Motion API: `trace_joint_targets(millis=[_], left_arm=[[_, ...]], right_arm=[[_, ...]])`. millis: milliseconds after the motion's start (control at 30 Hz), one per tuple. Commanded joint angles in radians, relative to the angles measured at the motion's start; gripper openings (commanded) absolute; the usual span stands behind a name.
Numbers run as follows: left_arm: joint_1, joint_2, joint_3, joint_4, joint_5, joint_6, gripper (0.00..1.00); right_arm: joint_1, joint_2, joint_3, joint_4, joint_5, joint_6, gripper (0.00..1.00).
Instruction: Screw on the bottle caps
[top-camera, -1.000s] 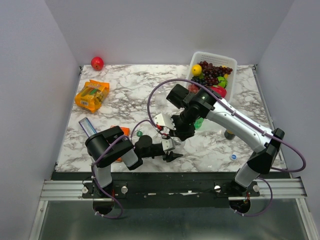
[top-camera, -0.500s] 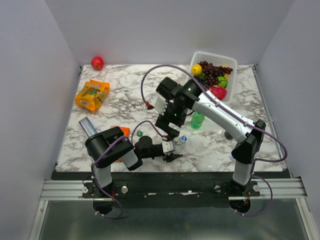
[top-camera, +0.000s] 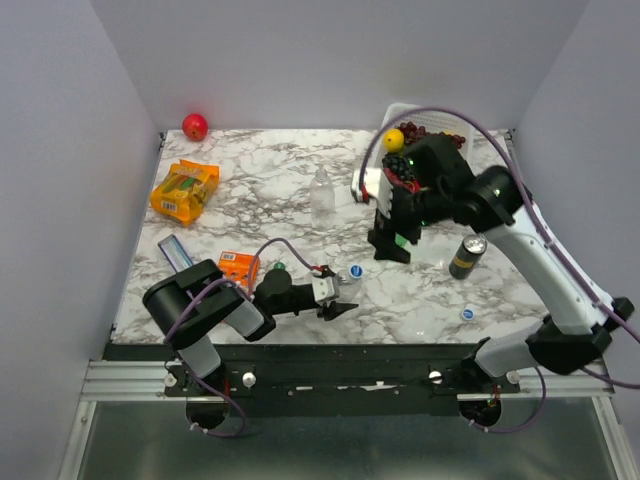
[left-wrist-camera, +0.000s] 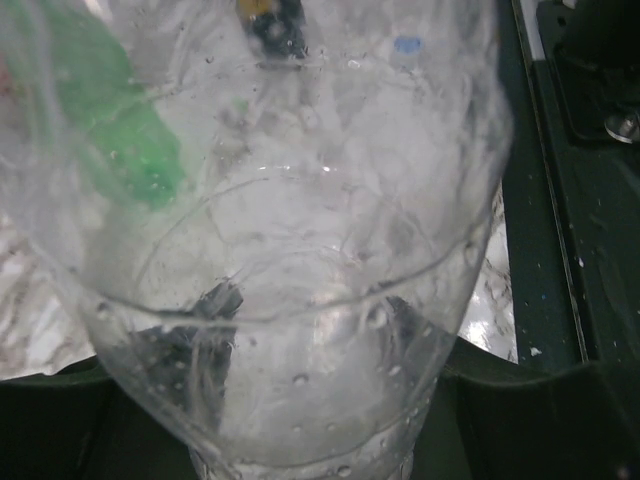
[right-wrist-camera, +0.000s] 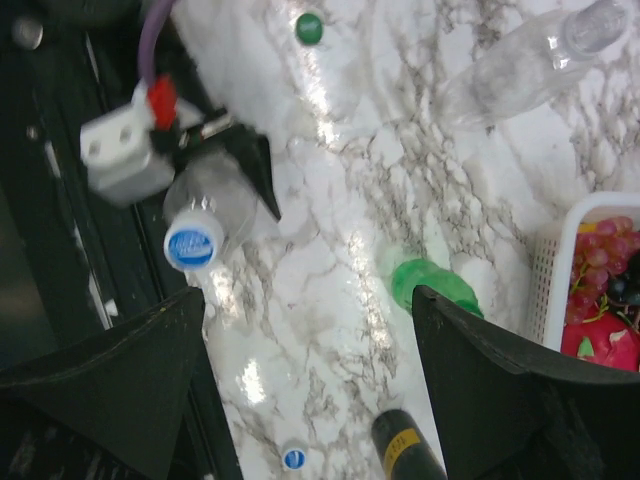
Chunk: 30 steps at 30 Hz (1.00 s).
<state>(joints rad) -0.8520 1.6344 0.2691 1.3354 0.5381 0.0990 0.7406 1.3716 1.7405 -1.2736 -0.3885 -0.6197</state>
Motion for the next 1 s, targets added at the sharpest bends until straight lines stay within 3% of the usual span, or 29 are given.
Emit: trace_joint_targets(millis=[0,167,367,600,967], left_arm=[[0.045,-0.117,0.051,-0.054,0.130,-0.024,0.00],[0.062,-0.179,0.114,-0.309,0.204,-0.021,0.00],[0.064,-0.206,0.160,-0.445,0.204,-0.096,0.00],[0.065,-0.231,0.180,-0.507,0.206,-0.137,0.00],[0.082,-0.243,0.180,-0.490,0.206,-0.222,0.00]], right_arm=[[0.016,-0.101,-0.191,0.149,-0.174,-0.238,0.94],[0.019,-0.063,-0.187,0.239,-0.211,-0.167,0.94],[0.017,-0.037,-0.151,0.247,-0.234,-0.195,0.95],[0.022,0.023,-0.117,0.106,-0.277,-0.261,0.95],[0.023,0.027,-0.165,0.135,-0.207,-0.221,0.94]])
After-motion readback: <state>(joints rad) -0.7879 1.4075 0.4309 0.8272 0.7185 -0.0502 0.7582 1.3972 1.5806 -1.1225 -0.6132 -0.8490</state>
